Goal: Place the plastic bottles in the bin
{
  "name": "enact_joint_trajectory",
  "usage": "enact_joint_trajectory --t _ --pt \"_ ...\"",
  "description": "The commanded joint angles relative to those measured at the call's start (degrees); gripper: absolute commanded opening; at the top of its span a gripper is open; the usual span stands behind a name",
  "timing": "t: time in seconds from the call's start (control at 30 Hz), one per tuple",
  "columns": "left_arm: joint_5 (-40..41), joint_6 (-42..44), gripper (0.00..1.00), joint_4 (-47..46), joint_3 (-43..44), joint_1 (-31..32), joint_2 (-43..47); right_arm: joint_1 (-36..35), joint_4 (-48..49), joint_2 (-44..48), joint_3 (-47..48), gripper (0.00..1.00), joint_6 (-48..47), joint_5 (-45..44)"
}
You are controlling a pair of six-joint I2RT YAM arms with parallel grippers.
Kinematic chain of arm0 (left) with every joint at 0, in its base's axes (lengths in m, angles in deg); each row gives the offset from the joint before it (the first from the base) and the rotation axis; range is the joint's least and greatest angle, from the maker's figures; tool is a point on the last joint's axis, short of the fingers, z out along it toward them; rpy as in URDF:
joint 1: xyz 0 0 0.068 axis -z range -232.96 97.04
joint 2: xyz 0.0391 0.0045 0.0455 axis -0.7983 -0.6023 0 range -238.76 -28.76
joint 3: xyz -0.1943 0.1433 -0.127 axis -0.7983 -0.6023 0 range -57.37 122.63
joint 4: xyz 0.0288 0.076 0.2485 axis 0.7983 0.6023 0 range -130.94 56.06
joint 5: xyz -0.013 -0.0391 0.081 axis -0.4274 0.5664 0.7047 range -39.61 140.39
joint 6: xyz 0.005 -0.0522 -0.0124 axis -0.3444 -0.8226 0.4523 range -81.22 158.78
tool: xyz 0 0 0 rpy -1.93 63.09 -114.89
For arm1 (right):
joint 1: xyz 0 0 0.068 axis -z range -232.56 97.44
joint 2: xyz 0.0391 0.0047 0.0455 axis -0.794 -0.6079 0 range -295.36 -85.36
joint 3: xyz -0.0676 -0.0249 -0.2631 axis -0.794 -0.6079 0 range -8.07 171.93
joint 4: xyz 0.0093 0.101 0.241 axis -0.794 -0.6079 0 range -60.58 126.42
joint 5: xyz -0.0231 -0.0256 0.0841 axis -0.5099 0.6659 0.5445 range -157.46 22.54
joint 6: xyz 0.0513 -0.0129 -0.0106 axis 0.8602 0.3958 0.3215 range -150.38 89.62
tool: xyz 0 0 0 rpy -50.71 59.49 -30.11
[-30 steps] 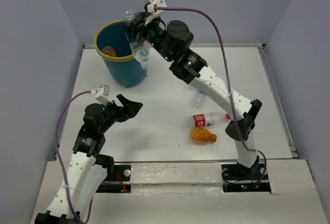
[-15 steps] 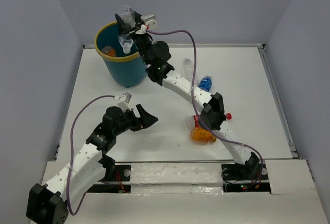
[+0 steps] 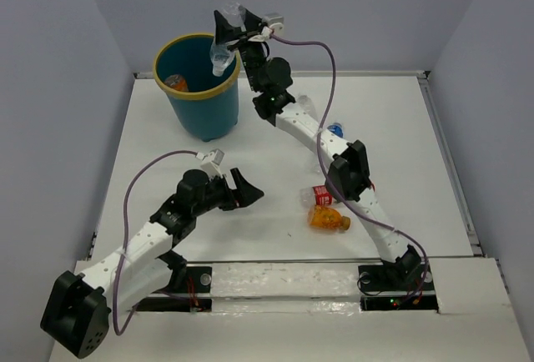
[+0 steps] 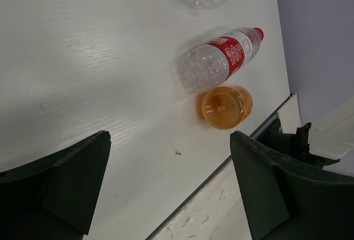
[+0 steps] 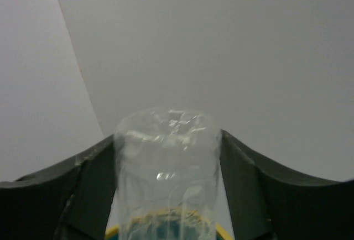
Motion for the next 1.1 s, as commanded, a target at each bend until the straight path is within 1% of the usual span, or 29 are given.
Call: enact_joint_trajectory --t 0.0,0.03,0.1,0.17,0.27,0.3,0.33,0.43,0.47,0.57,0.6,0.67,0.7,0.73,0.77,0.8,0.83,0.87,1.0,1.07 --pt "0.76 1.04 0.99 -4.09 0.77 2.08 -1.44 -1.29 -1.06 0.78 -0.86 0.83 2.05 3.55" --pt "1.29 1.22 0.99 -4.17 1.12 2.61 -1.79 -1.29 -1.85 1.04 -0.42 0.91 1.78 4.95" --pt "2.17 1.3 0.99 -4.18 2.26 4.27 -2.59 -1.29 -4.13 2.79 -0.41 0.96 1.43 6.54" --pt "3.49 1.31 0.99 -4.09 3.57 5.33 -2.94 -1.29 -7.03 4.29 -0.85 0.98 1.43 8.64" --pt "6.3 2.09 0.99 -3.74 5.77 8.58 -3.38 -1.29 -11.25 8.15 -1.9 0.98 2.13 9.53" --pt "7.0 3.05 0.99 -3.65 6.56 10.42 -3.55 -1.29 -14.31 9.91 -3.39 0.97 1.87 9.62" --pt "8.31 3.85 0.99 -3.47 7.27 11.48 -3.73 -1.29 -15.65 14.88 -8.88 0.94 1.69 9.8" --pt "12.27 7.53 0.98 -2.86 10.61 15.0 -5.39 -1.29 -19.35 25.35 -22.16 0.89 0.81 9.8" --pt "13.24 9.55 0.98 -2.6 12.36 17.18 -6.62 -0.68 -21.53 33.14 -32.13 0.87 0.9 9.89" --pt "16.31 12.72 0.98 -2.24 15.0 20.53 -9.17 0.81 -26.89 44.43 -45.81 0.85 1.77 9.62" --pt "17.11 13.69 0.98 -2.59 16.58 22.89 -11.01 1.51 -30.83 51.6 -54.64 0.85 3.43 8.93" --pt "20.96 18.51 0.98 -3.12 18.08 25.98 -12.86 5.2 -33.75 58.58 -63.91 0.84 6.85 9.35" --pt "23.59 22.45 0.98 -4.77 19.04 29.3 -14.79 8.6 -35.16 65.4 -73.18 0.84 10.88 11.45" --pt "24.92 24.75 0.98 -6.18 19.23 31.16 -15.76 9.94 -35.43 68.69 -77.45 0.84 12.75 12.77" --pt "25.46 26.6 0.98 -7.15 19.49 32.66 -16.99 11.61 -35.61 71.77 -81.24 0.84 14.68 13.57" --pt "25.64 28.45 0.98 -8.29 20.54 34.67 -20.13 12.67 -36.22 77.37 -84.67 0.84 16.79 14.27" --pt "25.29 29.94 0.98 -8.57 21.24 35.48 -22.17 13.55 -36.75 79.77 -89.75 0.83 17.24 15.06" --pt "25.11 32.74 0.98 -8.66 23.42 36.18 -25.93 14.08 -39.02 81.88 -91.37 0.83 17.51 15.86" --pt "24.23 37.15 0.97 -8.04 28.53 39.7 -32.81 14.61 -42.99 90.33 -96.64 0.82 17.95 15.6" --pt "23.88 39.53 0.95 -7.08 32.58 41.71 -36.85 14.61 -44.4 93.75 -98.32 0.82 18.39 16.04"
